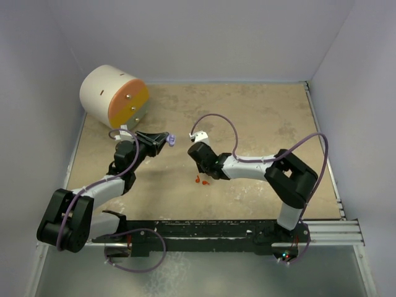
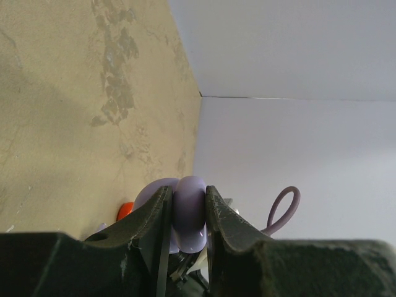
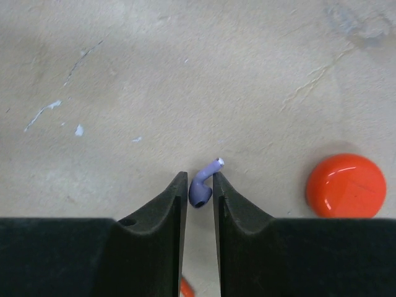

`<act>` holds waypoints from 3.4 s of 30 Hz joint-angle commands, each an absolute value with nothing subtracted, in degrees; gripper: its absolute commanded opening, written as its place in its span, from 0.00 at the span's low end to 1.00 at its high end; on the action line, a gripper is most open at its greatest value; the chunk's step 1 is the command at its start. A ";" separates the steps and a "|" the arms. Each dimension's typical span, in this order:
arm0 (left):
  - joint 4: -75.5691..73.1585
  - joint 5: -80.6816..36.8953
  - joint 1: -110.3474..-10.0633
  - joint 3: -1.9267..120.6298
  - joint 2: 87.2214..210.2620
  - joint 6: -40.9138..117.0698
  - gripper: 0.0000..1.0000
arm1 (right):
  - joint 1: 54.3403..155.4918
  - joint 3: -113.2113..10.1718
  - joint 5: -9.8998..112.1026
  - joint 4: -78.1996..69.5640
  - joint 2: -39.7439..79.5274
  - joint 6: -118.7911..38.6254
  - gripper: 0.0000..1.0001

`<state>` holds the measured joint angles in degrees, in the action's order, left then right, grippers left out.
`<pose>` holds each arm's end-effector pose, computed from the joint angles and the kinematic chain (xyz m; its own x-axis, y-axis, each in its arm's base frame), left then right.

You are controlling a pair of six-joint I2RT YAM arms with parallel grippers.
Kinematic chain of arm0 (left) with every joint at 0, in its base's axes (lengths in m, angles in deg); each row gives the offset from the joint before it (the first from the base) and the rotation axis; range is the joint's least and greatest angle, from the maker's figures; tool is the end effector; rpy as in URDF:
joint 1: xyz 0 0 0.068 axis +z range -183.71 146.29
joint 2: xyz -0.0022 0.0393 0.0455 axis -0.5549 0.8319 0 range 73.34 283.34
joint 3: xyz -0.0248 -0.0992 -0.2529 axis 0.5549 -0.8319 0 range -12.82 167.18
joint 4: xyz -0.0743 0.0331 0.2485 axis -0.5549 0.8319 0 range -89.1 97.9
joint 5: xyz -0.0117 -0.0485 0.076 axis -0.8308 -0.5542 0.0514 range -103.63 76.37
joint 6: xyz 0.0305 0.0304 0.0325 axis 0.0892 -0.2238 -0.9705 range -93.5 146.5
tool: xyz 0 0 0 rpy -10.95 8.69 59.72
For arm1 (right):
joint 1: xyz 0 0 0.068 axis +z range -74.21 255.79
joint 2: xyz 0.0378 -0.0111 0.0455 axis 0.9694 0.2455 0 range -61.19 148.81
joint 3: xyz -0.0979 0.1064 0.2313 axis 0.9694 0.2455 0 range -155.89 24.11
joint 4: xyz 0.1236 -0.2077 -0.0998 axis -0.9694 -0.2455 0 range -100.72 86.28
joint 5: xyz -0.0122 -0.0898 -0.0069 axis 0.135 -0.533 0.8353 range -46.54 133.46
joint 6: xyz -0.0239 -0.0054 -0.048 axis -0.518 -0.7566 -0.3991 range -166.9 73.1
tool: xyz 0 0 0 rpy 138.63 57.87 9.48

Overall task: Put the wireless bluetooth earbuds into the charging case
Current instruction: Pick up the earbud from the center of the board.

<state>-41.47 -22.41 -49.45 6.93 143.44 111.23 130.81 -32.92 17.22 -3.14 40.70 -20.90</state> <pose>0.2303 -0.0706 0.1961 -0.4242 -0.9029 -0.0698 -0.0953 0.1212 -0.9880 0.2229 0.2912 0.1676 -0.6024 -0.1750 -0.7788 -0.3219 0.9461 0.0365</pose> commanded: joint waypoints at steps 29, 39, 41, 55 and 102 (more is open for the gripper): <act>-46.01 -23.89 -48.38 5.23 142.00 111.71 0.00 | 127.48 -33.89 15.99 -4.86 37.05 -21.34 0.48; -46.56 -24.13 -48.24 5.07 142.18 111.84 0.00 | 125.21 -31.27 19.15 -3.18 35.35 -18.37 0.47; -46.56 -24.18 -48.25 5.09 142.17 111.90 0.00 | 124.71 -30.80 20.38 -2.33 34.52 -17.80 0.48; -48.36 -25.13 -47.94 5.02 143.55 112.41 0.00 | 124.47 -28.65 20.29 -4.23 32.22 -17.10 0.47; -48.52 -25.76 -47.33 4.58 143.45 112.57 0.00 | 125.86 -29.61 20.54 -0.69 41.44 -17.80 0.41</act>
